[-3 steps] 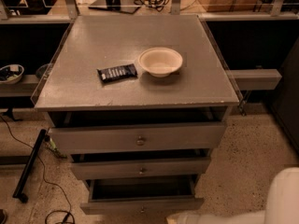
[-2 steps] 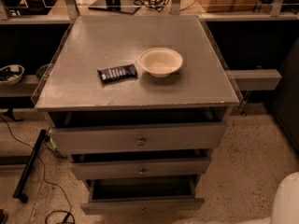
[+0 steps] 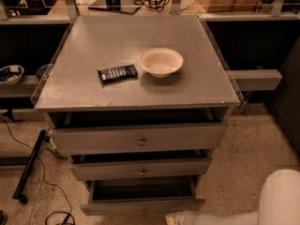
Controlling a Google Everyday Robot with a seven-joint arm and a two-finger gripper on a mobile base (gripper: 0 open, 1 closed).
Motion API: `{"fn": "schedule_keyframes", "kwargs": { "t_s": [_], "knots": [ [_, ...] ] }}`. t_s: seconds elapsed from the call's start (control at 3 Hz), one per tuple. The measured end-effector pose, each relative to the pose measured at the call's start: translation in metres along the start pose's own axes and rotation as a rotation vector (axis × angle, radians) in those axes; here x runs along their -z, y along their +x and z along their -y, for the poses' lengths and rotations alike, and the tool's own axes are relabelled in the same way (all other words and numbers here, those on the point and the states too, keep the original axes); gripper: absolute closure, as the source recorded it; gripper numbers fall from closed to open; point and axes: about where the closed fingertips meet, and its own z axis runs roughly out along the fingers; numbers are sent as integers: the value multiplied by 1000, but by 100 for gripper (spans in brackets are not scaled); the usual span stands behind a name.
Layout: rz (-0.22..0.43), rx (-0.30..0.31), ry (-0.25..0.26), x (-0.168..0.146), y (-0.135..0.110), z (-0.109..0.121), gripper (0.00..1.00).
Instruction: Close bottom drawer
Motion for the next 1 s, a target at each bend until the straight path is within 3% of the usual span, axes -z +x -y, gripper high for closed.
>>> {"fn": "schedule_keyframes", "kwargs": {
  "t_s": [0.33, 1.0],
  "knots": [
    [76, 23, -8, -19, -43, -2, 100],
    [109, 36, -16, -20, -52, -8, 100]
  ]
}}
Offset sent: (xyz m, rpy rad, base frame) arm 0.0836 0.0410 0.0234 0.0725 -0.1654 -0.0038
